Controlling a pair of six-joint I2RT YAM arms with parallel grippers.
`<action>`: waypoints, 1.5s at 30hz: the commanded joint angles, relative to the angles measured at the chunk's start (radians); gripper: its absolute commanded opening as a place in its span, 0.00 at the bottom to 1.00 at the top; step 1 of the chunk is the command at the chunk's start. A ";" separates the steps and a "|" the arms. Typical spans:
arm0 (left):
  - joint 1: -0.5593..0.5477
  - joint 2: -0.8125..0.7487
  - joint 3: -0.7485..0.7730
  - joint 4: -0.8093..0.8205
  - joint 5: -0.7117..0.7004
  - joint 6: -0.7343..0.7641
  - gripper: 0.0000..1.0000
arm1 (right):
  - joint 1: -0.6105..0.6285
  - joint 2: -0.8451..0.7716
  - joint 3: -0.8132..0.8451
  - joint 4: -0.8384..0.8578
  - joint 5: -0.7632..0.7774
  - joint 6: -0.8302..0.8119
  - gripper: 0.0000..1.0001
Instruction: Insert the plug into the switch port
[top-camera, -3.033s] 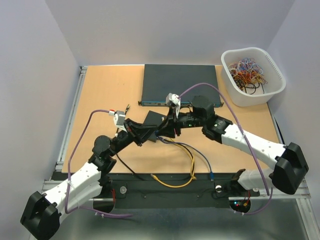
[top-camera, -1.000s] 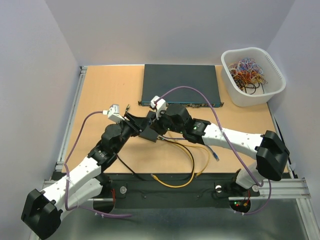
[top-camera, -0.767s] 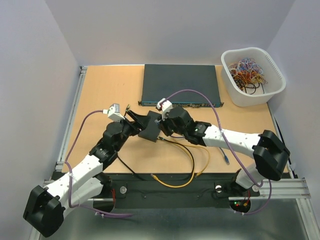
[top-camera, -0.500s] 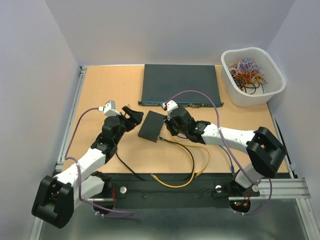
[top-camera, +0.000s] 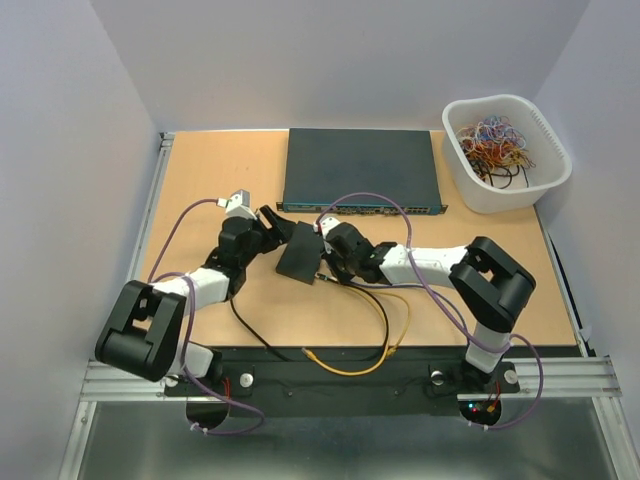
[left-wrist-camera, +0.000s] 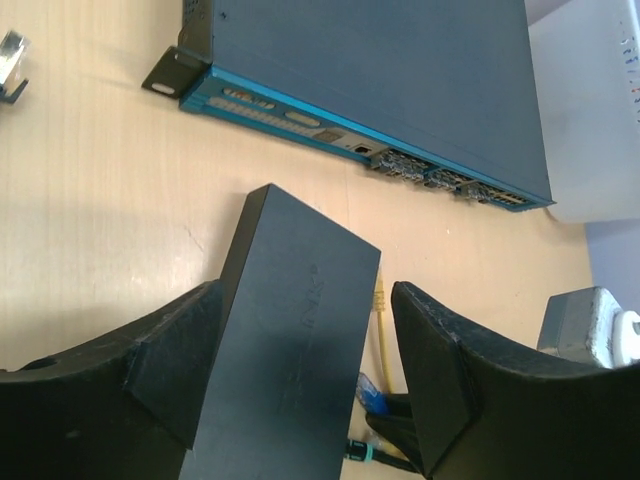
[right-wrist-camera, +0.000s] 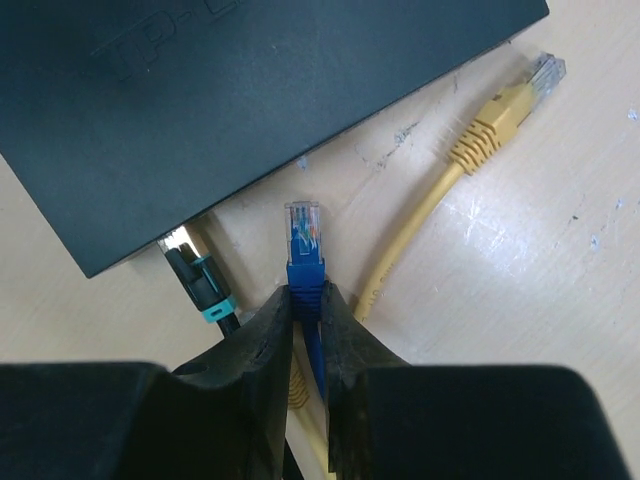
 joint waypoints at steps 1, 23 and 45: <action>0.004 0.052 0.052 0.108 0.018 0.071 0.78 | 0.006 0.033 0.043 -0.007 -0.023 -0.005 0.00; 0.006 0.316 0.118 0.142 0.123 0.079 0.73 | 0.018 0.050 0.078 -0.038 -0.112 -0.002 0.00; 0.004 0.322 0.113 0.113 0.097 0.091 0.69 | 0.045 0.009 0.107 -0.075 -0.029 0.024 0.00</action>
